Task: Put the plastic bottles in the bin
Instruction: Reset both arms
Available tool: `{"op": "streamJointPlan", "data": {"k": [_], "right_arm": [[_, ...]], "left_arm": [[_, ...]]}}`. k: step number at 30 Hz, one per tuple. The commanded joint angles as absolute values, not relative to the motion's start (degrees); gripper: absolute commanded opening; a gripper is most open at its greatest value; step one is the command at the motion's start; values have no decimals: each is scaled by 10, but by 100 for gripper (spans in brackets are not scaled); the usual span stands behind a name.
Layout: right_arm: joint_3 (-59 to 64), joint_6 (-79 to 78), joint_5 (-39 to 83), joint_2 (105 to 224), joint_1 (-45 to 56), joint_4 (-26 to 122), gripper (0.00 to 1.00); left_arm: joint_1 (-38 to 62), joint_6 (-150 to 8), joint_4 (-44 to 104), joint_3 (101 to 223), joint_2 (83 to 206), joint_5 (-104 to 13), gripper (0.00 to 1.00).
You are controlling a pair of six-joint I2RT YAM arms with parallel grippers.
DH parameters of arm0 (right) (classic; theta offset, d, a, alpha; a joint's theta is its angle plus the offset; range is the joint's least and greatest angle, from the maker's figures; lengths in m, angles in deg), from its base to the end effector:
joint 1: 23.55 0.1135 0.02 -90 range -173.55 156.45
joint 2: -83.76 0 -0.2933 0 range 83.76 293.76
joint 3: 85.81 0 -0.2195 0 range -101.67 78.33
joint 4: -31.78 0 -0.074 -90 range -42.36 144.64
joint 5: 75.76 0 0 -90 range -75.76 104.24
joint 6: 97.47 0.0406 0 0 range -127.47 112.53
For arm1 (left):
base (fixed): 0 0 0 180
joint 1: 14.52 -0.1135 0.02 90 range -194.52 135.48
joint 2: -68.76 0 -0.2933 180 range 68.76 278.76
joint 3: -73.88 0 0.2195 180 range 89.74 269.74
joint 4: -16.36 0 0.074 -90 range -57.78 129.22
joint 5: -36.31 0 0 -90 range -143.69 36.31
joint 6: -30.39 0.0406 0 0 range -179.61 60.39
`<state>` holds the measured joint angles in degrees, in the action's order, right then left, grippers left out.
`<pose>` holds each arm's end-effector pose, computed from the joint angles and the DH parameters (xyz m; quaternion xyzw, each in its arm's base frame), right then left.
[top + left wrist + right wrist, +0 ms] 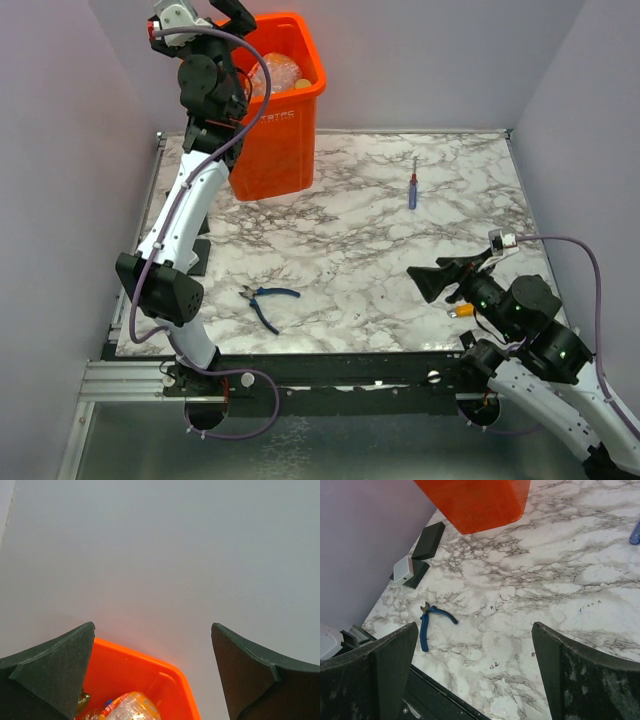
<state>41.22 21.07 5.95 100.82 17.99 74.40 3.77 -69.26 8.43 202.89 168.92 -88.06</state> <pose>0.0269 0.0160 0.3149 -0.0367 0.7460 0.3363 0.5737 0.3396 -0.0881 0.5725 -0.2312 0.4466 -0.0778 0.8608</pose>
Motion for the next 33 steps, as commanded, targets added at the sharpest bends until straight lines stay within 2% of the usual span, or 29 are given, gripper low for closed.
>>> {"op": "streamJointPlan", "data": {"k": [1,11,19,22,26,29,32,33], "right_arm": [[409,218,46,995,181,766,100],[395,214,24,997,181,769,100],[383,220,-14,1014,181,721,100],[388,285,-69,1023,181,709,100],[408,289,-93,1019,181,662,100],[408,303,-106,1026,181,655,100],[409,332,-117,1041,181,661,100],[411,337,-113,1046,181,660,100]], "left_arm": [[50,-706,116,1985,1673,-872,99],[182,-599,231,1942,1590,-879,99],[221,-659,333,1756,1439,-818,99],[229,-685,415,1730,1414,-809,99],[233,-688,501,1712,1395,-791,99],[233,-681,524,1686,1364,-829,99],[221,-690,515,1661,1343,-939,99],[205,-701,516,1661,1339,-944,99]]}}
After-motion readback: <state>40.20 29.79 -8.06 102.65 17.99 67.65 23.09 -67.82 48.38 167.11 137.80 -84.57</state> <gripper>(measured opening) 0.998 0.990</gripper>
